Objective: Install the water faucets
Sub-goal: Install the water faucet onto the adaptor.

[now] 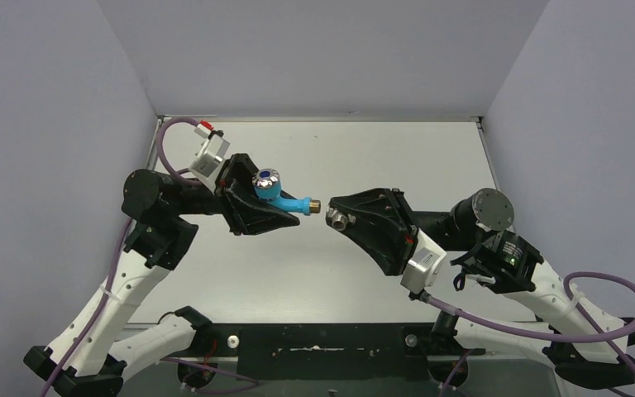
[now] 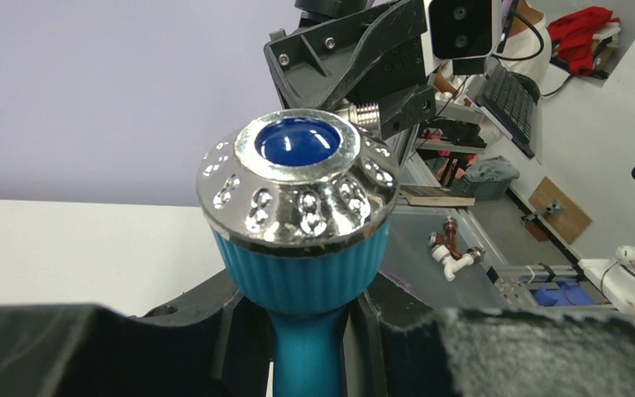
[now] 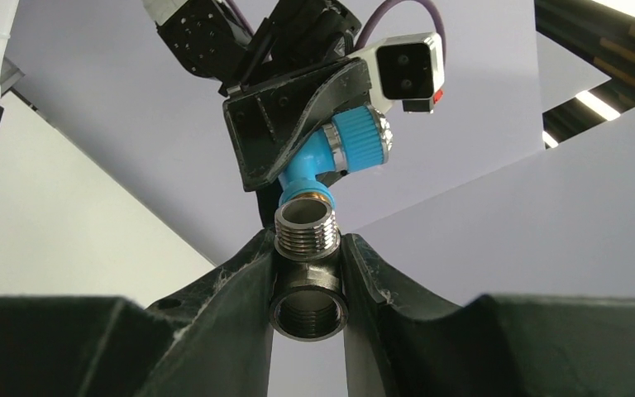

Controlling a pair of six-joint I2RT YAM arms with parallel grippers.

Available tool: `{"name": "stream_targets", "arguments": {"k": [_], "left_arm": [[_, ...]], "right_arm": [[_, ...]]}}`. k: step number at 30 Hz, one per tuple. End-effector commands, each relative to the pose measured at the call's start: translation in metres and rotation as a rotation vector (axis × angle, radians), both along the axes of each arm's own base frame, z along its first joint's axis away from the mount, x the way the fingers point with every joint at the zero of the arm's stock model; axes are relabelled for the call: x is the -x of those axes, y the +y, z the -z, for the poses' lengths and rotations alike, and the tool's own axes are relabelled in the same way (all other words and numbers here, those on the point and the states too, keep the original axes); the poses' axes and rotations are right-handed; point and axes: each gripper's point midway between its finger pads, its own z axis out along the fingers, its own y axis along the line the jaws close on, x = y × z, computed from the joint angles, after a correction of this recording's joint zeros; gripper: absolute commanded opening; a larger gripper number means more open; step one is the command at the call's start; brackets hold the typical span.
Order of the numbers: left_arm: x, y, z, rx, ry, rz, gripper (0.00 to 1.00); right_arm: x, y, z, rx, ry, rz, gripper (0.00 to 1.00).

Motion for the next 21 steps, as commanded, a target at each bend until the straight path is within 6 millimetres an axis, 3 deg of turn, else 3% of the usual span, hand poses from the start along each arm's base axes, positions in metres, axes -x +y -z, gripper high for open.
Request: {"name": "stream_targets", "arguments": {"k": [1,21], "left_arm": [[0.01,0.006,-0.02,0.026,-0.078,0.001,0.0],[0.015,0.005,-0.008,-0.027,-0.076,0.055,0.0]], "right_arm": [[-0.001,-0.002,-0.019,-0.026,-0.052,0.029,0.0],[0.003,0.005,-0.022,-0.034,-0.031,-0.004,0.0]]}}
